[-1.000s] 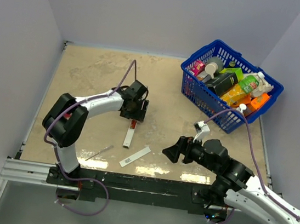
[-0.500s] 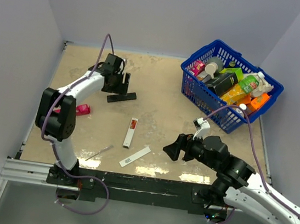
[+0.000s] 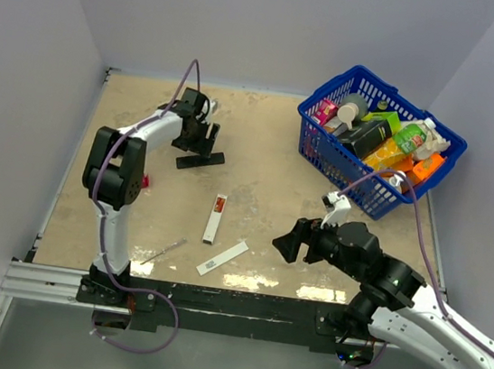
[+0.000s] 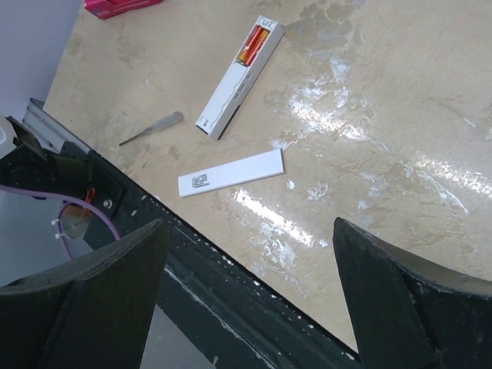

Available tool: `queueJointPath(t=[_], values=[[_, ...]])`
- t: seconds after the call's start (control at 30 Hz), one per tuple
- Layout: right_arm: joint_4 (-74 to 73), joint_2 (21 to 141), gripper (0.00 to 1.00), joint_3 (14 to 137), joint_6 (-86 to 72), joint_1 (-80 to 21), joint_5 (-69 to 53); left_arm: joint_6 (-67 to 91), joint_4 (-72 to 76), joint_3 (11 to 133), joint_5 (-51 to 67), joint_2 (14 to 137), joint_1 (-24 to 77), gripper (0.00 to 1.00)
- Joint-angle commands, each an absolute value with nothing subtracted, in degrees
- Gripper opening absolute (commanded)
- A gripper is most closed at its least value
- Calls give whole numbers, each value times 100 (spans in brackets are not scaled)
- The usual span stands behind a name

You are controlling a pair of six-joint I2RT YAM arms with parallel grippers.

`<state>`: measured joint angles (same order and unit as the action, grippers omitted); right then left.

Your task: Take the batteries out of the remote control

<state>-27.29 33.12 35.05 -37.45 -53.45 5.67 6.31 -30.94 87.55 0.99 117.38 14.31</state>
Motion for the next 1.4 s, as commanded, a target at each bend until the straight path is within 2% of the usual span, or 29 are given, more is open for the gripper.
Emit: queueJointPath(t=[0.0,0.27,0.57,0.73,0.93,1.03,1.17,1.37], values=[[-2760,3419,90,3823,-3551,-5335,809,343,-2971,8833,79,11760,1389,79],[-2821,3340,90,3823,-3551,-5335,852,343,-2936,8298,649,11427,1397,77],[-2892,2918,90,3648,-3735,-5326,809,308,-2874,7664,721,11092,1432,70],[-2892,2865,89,3665,-3744,-5335,800,343,-2856,7559,-129,11004,1608,66],[-2927,2962,89,3735,-3726,-5335,826,387,-2769,7488,-474,10995,1731,57],[-2874,3006,89,3692,-3849,-5326,853,387,-2812,7488,-527,11056,1819,47],[-2454,2962,89,3569,-4060,-5335,730,553,-2830,7374,-186,10996,1846,26],[-1645,2944,89,3445,-4184,-5335,773,1054,-2558,6865,860,10328,1846,8]])
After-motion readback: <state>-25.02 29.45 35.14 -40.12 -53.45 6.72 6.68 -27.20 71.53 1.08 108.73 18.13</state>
